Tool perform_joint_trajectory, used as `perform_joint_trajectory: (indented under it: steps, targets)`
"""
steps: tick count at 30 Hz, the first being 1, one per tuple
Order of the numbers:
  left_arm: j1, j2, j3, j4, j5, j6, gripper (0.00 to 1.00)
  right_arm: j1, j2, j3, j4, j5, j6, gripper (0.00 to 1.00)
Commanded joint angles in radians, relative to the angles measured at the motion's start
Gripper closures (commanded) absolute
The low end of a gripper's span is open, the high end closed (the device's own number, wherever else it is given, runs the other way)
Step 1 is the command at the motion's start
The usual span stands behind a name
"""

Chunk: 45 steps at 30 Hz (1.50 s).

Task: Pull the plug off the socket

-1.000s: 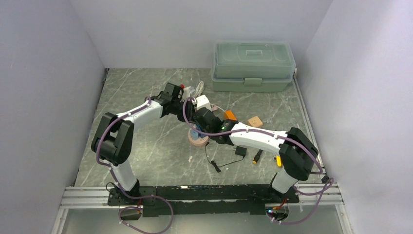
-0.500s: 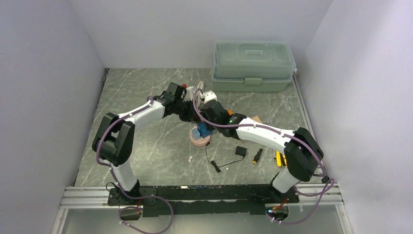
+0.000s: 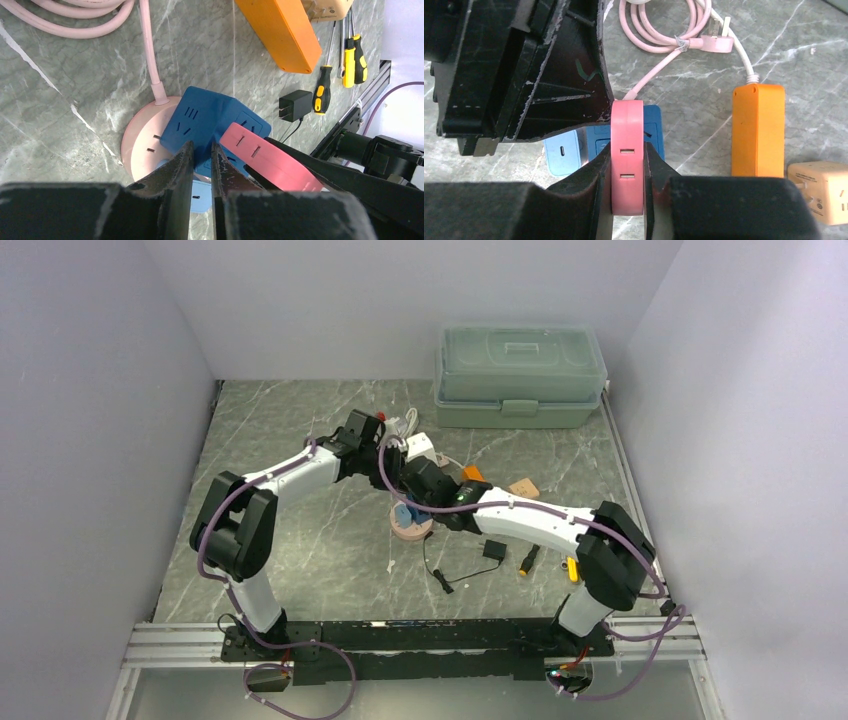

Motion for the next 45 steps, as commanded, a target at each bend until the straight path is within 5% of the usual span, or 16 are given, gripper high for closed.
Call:
perform_joint_trajectory:
  steps: [1, 5, 10, 22, 35, 45]
  targets:
    - [-0.031, 0.094, -0.060, -0.201, -0.158, 0.070, 0.81, -0.061, -0.049, 0.020, 0.031, -0.081, 0.038, 1.00]
    - [-0.036, 0.099, -0.059, -0.203, -0.166, 0.073, 0.81, -0.144, -0.090, -0.025, 0.068, -0.247, 0.069, 1.00]
    - [-0.043, 0.101, -0.056, -0.207, -0.177, 0.076, 0.81, -0.155, -0.102, -0.027, 0.065, -0.247, 0.066, 1.00]
    - [-0.054, 0.106, -0.051, -0.214, -0.194, 0.081, 0.81, -0.007, -0.040, 0.050, -0.012, 0.061, 0.021, 1.00]
    - [-0.067, 0.114, -0.051, -0.221, -0.207, 0.084, 0.81, -0.172, -0.121, -0.035, 0.065, -0.285, 0.090, 1.00]
    - [-0.072, 0.121, -0.047, -0.221, -0.211, 0.084, 0.81, -0.050, -0.094, 0.018, 0.005, -0.005, 0.040, 1.00]
